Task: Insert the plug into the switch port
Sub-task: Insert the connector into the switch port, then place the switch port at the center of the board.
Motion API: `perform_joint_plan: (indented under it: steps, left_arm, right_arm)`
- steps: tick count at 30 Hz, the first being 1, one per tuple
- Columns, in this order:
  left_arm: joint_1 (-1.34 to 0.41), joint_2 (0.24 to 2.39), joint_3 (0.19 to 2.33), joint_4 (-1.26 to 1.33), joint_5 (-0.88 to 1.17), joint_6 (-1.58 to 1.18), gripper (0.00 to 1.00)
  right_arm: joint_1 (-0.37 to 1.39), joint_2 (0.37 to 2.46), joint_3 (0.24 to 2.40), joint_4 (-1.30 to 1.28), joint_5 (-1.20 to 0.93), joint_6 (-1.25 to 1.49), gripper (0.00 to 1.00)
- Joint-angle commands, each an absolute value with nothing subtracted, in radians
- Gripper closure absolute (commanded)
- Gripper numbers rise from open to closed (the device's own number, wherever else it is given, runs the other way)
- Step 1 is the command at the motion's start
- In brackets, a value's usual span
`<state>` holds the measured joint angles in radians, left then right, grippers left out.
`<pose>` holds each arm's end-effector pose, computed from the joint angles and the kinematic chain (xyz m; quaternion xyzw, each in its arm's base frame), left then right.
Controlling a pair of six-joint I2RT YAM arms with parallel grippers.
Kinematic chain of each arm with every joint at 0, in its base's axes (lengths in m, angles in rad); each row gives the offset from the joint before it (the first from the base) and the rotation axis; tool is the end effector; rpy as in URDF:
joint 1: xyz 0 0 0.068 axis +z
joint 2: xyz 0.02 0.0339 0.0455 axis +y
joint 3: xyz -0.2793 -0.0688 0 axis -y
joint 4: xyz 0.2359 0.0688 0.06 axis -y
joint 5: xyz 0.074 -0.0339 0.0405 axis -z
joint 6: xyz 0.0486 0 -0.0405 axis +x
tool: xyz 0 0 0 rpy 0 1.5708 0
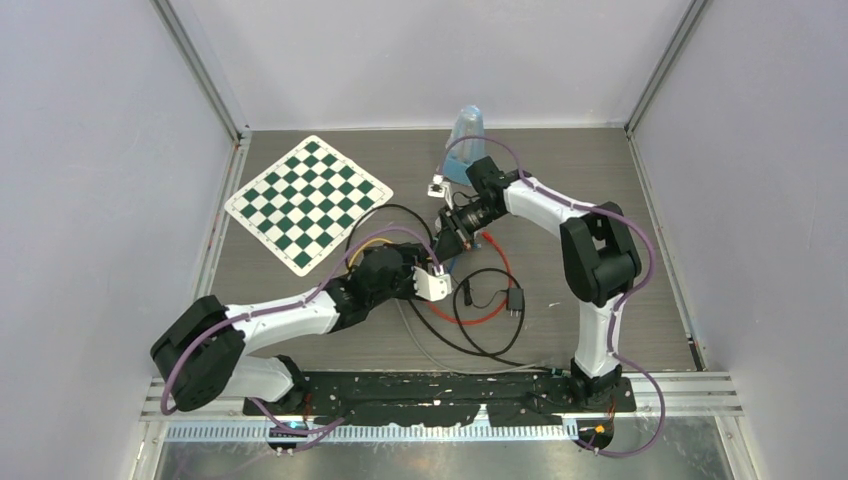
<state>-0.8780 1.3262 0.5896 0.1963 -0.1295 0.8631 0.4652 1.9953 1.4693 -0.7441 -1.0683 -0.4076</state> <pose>0.1787 -0.2054 0.2076 0.6435 0.5839 0.0526 0.4921 0.3366 0.2166 0.2084 -0.4288 0.7390 0.5069 0.1144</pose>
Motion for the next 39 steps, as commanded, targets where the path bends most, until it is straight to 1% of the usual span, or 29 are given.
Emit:
perform_joint_plan:
  steps: [1,4,5,13,18,22,30,36,39]
  left_arm:
    - [-0.887,1.255,0.585,0.308,-0.092,0.834,0.45]
    - [-0.887,1.208,0.578,0.309,-0.077,0.81,0.32]
    - [-0.887,1.19,0.579,0.306,-0.066,0.802,0.3]
    - [-0.887,1.069,0.589,0.196,0.036,0.743,0.23]
    - [-0.887,0.991,0.547,0.171,0.019,0.713,0.18]
    - [-0.887,0.906,0.545,0.168,0.01,0.677,0.08]
    - [-0.887,0.78,0.629,0.005,-0.153,0.563,0.07]
    - [-0.887,0.676,0.655,-0.127,-0.168,0.481,0.07]
    - [-0.887,0.654,0.659,-0.177,-0.167,0.444,0.08]
  right_arm:
    - [0.4,1.916,1.416,-0.755,-1.125,-0.534,0.95]
    - [0.371,1.88,1.376,-0.794,-1.135,-0.595,0.95]
    - [0.366,1.874,1.371,-0.81,-1.138,-0.617,0.95]
    - [0.327,1.834,1.329,-0.842,-1.176,-0.664,0.95]
    - [0.288,1.804,1.311,-0.841,-1.184,-0.657,0.95]
    - [0.235,1.754,1.304,-0.842,-1.193,-0.649,0.95]
    - [0.087,1.698,1.333,-0.849,-1.257,-0.64,0.95]
    - [-0.073,1.709,1.349,-0.844,-1.279,-0.631,0.95]
    - [-0.144,1.745,1.399,-0.838,-1.254,-0.603,0.95]
